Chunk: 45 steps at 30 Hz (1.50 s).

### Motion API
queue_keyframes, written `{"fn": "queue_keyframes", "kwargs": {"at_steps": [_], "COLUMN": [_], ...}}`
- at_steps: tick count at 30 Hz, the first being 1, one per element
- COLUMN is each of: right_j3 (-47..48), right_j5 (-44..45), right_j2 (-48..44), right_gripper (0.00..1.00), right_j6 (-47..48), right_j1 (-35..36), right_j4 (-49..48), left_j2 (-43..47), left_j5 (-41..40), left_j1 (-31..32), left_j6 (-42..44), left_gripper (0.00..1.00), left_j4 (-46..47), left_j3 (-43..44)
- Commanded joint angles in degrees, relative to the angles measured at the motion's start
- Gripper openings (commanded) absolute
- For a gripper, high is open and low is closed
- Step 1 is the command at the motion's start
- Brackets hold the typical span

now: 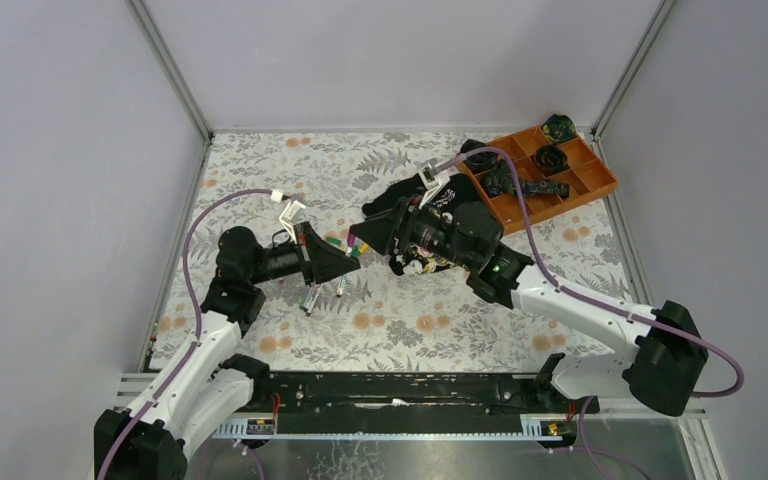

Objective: Insert the pens into the pen caps

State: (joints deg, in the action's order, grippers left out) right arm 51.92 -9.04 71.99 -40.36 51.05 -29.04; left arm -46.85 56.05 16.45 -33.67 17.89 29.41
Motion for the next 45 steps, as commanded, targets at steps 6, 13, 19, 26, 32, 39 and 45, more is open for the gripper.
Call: {"fn": "queue_keyframes", "kwargs": {"at_steps": [6, 13, 19, 26, 32, 39, 45], "right_j3": [7.14, 4.85, 1.04, -3.69, -8.13, -9.5, -0.47], "right_j5": [-11.89, -14.93, -19.15, -20.57, -20.58, -20.72, -0.56], "right_j2": [6.26, 7.09, 7.55, 7.76, 7.93, 6.87, -0.83], "right_gripper": [0.49, 0.01, 0.0, 0.0, 0.0, 0.0, 0.0], "right_j6": [-0.58, -1.58, -3.72, -5.11, -7.02, -7.34, 3.44], "right_j1": [-0.6, -0.62, -0.43, 2.98, 6.23, 7.31, 4.67], "right_j4": [-3.25, -4.88, -5.44, -4.99, -5.06, -3.34, 21.94], "left_j2": [0.44, 0.59, 1.13, 0.72, 0.21, -2.52, -1.85], "left_j5": [2.64, 2.46, -0.58, -2.68, -3.31, -2.15, -6.32], "left_j1": [-0.14, -0.11, -0.22, -0.56, -2.66, -4.04, -3.98], "left_j6": [-2.1, -5.2, -10.53, -9.94, -11.26, -14.44, 6.45], "left_gripper": [0.0, 0.0, 0.0, 0.0, 0.0, 0.0, 0.39], "left_j4": [6.6, 11.12, 19.95, 20.23, 23.65, 29.12, -4.97], "left_j3": [-0.8, -1.63, -2.59, 1.29, 2.45, 3.03, 9.1]}}
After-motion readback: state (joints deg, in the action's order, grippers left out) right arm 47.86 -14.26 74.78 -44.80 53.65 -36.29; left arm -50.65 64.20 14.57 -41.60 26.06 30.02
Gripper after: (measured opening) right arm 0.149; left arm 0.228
